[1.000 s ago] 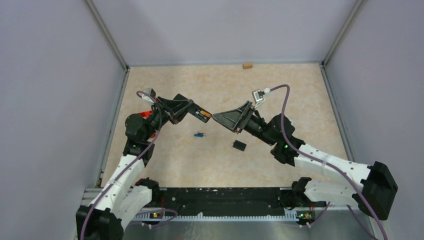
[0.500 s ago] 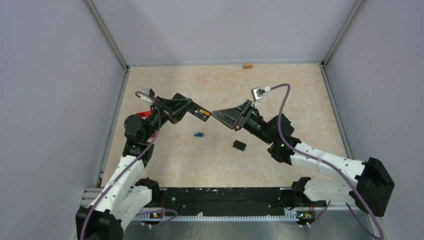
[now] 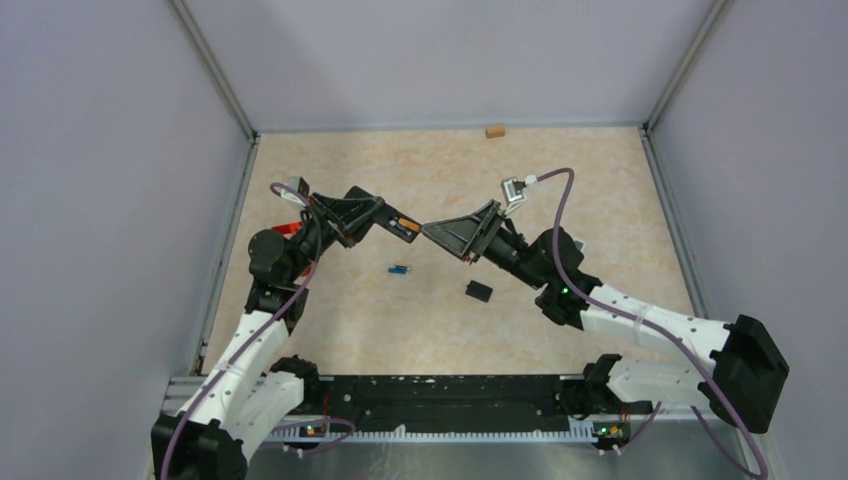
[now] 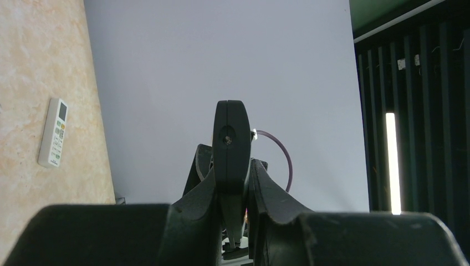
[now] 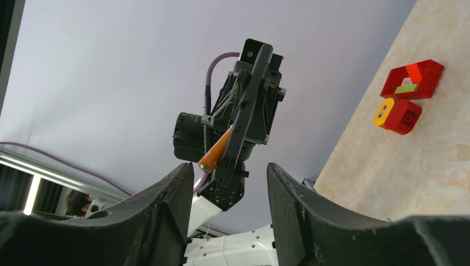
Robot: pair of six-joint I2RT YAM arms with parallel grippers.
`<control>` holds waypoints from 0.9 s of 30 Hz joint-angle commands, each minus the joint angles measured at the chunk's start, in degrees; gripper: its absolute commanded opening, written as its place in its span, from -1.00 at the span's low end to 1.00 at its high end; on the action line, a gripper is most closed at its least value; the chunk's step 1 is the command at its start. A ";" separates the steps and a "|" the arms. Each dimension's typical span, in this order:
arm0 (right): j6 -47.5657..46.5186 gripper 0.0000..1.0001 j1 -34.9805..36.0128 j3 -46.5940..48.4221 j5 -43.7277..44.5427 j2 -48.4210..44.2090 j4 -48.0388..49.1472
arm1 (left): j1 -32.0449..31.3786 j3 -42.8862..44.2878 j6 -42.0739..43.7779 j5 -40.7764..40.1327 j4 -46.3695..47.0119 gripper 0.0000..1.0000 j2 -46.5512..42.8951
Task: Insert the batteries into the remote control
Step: Load the battery into the remote control.
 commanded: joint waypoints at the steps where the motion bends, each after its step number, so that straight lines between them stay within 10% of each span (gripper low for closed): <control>1: -0.82 0.02 -0.19 3.14 0.71 0.49 1.89 | -0.23 1.31 -0.53 -0.55 3.01 -1.00 -1.08; 27: -1.46 -0.23 -0.18 6.09 4.41 2.29 -10.34 | -0.23 1.80 -0.01 -0.04 3.02 -1.00 -1.41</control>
